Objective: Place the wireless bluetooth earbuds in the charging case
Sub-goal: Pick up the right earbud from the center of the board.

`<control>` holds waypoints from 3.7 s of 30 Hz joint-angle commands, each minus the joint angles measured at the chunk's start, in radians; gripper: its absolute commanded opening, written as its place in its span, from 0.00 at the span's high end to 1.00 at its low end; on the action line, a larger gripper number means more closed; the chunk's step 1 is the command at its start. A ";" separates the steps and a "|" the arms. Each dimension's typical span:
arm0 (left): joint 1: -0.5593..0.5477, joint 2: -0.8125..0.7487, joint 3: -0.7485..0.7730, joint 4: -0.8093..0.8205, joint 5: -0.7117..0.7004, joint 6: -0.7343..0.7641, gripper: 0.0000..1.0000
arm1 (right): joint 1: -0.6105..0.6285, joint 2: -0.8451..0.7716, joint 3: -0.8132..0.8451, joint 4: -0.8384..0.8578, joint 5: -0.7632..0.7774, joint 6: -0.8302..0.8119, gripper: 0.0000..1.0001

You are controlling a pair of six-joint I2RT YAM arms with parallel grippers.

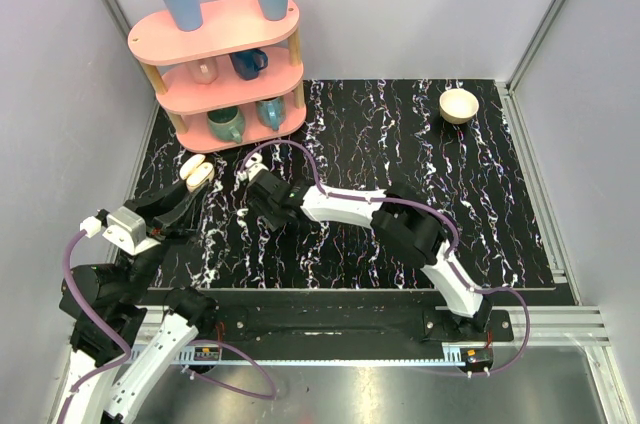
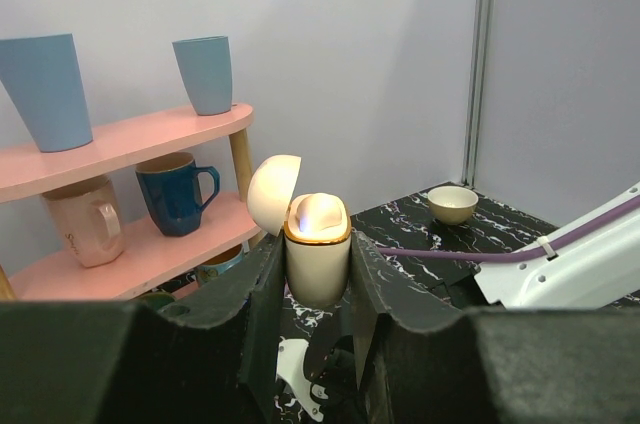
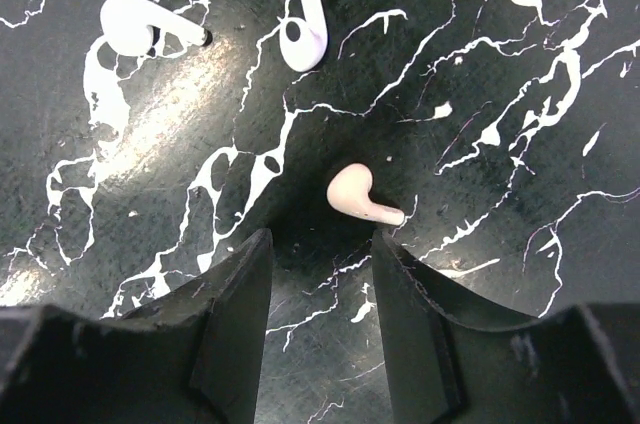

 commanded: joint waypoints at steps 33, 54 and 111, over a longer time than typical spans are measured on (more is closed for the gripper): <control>-0.001 -0.022 0.002 0.023 -0.025 -0.018 1.00 | -0.046 0.008 0.147 -0.031 -0.097 -0.124 0.48; -0.001 -0.012 0.005 0.023 -0.024 -0.017 1.00 | -0.051 0.088 0.209 -0.083 -0.107 -0.142 0.52; -0.001 -0.008 0.008 0.028 -0.025 -0.021 1.00 | -0.146 -0.313 0.063 -0.030 -0.189 -0.018 0.82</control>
